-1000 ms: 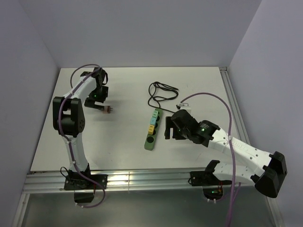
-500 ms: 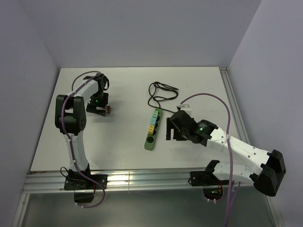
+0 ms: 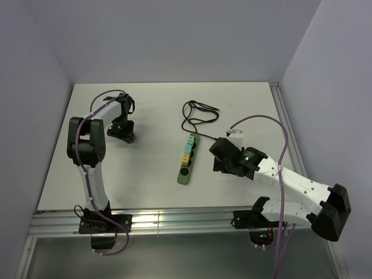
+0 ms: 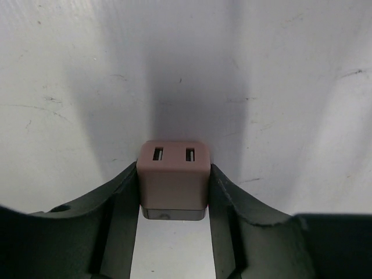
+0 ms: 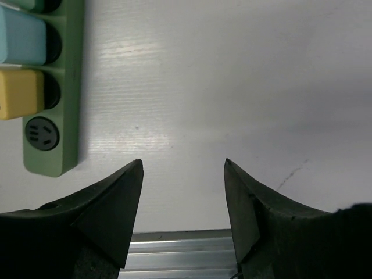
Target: Insert the plug
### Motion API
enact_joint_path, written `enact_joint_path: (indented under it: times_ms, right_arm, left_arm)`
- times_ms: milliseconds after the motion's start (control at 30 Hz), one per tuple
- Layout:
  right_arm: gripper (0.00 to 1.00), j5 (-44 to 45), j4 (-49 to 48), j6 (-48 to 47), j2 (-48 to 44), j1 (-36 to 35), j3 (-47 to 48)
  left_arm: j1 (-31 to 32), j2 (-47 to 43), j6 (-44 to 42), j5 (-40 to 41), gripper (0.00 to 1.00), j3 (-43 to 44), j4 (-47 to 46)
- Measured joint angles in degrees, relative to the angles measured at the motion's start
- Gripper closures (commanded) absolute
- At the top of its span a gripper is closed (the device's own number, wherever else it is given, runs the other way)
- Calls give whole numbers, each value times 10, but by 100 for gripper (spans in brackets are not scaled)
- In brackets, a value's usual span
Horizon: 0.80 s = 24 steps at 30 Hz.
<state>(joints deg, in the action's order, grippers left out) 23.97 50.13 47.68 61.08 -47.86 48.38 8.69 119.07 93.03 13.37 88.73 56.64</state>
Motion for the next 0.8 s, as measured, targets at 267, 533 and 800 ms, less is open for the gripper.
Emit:
enact_joint_path:
  times_ms: [267, 533, 800]
  right_arm:
    - [8, -8, -25, -46, -43, 0, -13]
    - [12, -83, -82, -91, -129, 6, -3]
    - [15, -189, -94, -106, -151, 13, 32]
  left_arm:
    - [52, -58, -100, 53, 100, -32, -50]
    - [203, -296, -269, 108, 100, -120, -158]
    - [276, -651, -495, -142, 100, -362, -372]
